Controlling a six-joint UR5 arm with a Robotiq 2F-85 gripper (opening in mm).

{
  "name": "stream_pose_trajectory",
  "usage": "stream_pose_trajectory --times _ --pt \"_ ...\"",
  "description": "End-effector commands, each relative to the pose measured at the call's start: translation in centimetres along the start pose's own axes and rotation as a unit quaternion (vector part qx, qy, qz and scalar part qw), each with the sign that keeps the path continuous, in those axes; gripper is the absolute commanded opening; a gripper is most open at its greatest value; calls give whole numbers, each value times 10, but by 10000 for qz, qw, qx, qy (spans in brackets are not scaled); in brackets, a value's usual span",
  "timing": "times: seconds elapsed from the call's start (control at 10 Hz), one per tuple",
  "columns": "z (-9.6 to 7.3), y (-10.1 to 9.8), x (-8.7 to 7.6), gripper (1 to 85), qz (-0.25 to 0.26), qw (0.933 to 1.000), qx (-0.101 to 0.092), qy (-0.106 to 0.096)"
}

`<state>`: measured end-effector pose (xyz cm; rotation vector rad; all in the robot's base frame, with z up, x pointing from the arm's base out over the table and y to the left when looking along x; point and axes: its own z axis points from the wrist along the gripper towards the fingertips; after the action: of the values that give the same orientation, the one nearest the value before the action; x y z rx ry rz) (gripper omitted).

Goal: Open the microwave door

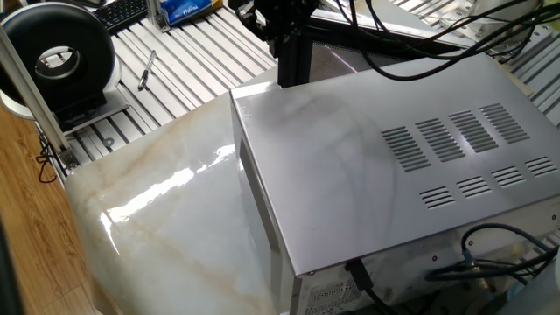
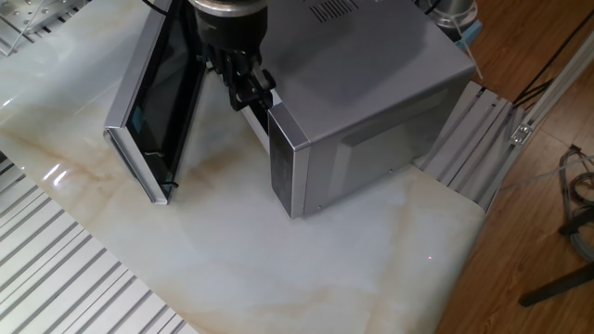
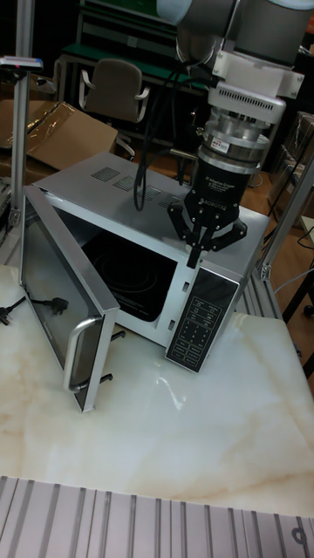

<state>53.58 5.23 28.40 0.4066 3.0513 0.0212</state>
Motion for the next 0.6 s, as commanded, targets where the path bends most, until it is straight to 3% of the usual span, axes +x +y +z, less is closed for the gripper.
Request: stream_pose_trajectory --times 0.0,0.4,0.5 --pt "1 6 -1 17 -12 9999 -106 20" --pt "1 12 -8 17 -120 9996 -218 -110" --pt "1 7 -4 17 -127 9998 -118 -25"
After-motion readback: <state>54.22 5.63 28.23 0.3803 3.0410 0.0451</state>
